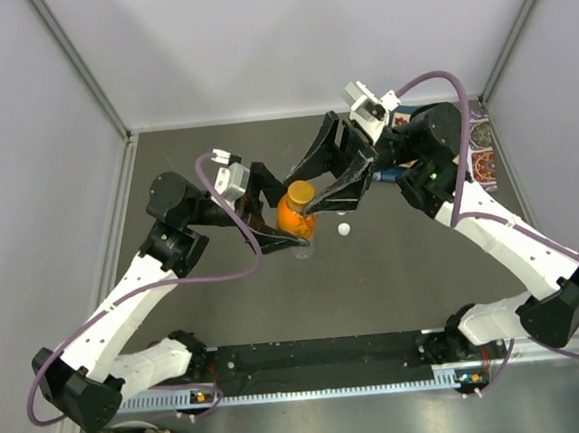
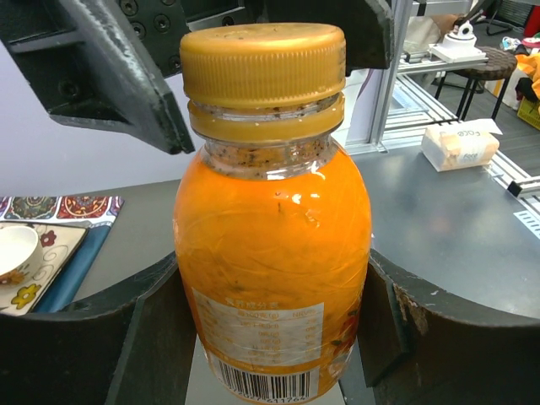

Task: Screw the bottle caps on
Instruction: Screw the bottle cap onto the plastic bottle.

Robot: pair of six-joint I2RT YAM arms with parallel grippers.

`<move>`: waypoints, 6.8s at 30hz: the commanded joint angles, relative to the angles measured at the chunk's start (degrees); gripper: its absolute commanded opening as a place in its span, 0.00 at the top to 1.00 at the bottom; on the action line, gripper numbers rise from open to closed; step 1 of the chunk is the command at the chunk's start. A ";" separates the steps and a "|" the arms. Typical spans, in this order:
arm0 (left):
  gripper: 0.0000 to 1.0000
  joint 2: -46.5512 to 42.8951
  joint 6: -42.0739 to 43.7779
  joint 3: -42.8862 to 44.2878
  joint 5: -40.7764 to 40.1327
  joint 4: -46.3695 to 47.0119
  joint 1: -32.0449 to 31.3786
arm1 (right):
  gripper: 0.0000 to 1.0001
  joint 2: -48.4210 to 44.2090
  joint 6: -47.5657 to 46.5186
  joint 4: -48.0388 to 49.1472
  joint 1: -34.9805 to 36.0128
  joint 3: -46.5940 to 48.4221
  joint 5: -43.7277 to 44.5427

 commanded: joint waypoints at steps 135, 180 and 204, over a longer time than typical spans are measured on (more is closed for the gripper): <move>1.00 -6.52 5.19 1.29 -20.08 -5.83 1.74 | 0.85 -3.96 -17.37 -27.74 6.88 1.58 21.52; 1.00 -9.43 8.82 -5.83 -6.96 -6.28 2.53 | 0.09 -11.25 -24.14 -43.14 10.85 10.12 50.66; 1.00 -7.40 1.95 -2.58 9.86 -1.79 0.78 | 0.27 -4.93 -9.64 -14.38 7.67 1.93 4.13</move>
